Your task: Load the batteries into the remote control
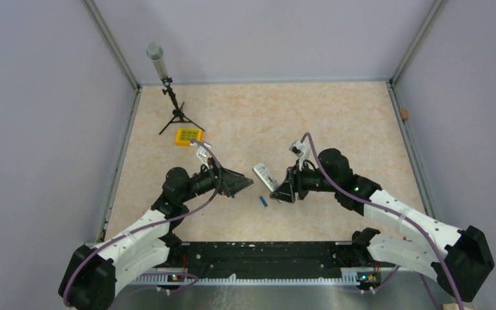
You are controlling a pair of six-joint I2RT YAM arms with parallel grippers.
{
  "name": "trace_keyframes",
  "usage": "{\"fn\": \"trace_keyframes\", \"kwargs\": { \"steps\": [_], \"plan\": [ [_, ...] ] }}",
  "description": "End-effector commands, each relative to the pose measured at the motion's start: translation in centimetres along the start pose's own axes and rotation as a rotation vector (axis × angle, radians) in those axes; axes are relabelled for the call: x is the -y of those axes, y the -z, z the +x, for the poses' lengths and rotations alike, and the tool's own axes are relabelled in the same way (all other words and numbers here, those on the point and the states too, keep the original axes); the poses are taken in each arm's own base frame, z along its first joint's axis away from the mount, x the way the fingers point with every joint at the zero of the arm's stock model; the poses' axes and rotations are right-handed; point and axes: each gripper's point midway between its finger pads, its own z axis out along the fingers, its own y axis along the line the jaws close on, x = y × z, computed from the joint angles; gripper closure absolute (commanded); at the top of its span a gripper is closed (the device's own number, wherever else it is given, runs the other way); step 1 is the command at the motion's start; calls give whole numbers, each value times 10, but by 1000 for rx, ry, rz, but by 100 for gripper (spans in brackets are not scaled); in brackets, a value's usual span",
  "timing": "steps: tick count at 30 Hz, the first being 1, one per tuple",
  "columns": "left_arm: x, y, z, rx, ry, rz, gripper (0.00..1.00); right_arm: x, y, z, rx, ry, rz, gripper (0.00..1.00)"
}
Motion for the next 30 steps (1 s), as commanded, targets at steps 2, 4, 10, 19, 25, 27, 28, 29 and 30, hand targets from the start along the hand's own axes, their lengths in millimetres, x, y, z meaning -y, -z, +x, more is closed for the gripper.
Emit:
{"fn": "trace_keyframes", "kwargs": {
  "steps": [2, 4, 10, 19, 25, 27, 28, 29, 30],
  "plan": [
    [45, 5, -7, -29, -35, 188, 1, -35, 9, -15, 11, 32, -154, 100],
    [50, 7, -5, -46, -39, 209, 1, -41, 8, -11, -11, 22, -195, 100],
    [59, 9, 0, -99, -43, 258, 1, -62, 9, -5, -51, 8, -340, 100],
    [69, 11, 11, -209, -29, 310, 1, -79, 3, 11, -171, 23, -426, 100],
    [70, 13, 25, -307, 17, 331, 1, -83, 1, 13, -210, 20, -455, 100],
    [69, 13, 31, -336, 45, 331, 2, -84, 2, 13, -223, 22, -461, 100],
    [69, 14, 33, -347, 50, 335, 2, -84, 1, 12, -229, 24, -463, 100],
    [70, 15, 36, -357, 53, 337, 3, -84, 1, 11, -236, 27, -460, 100],
    [71, 15, 38, -363, 51, 339, 3, -84, 1, 12, -246, 27, -455, 100]
  ]
}}
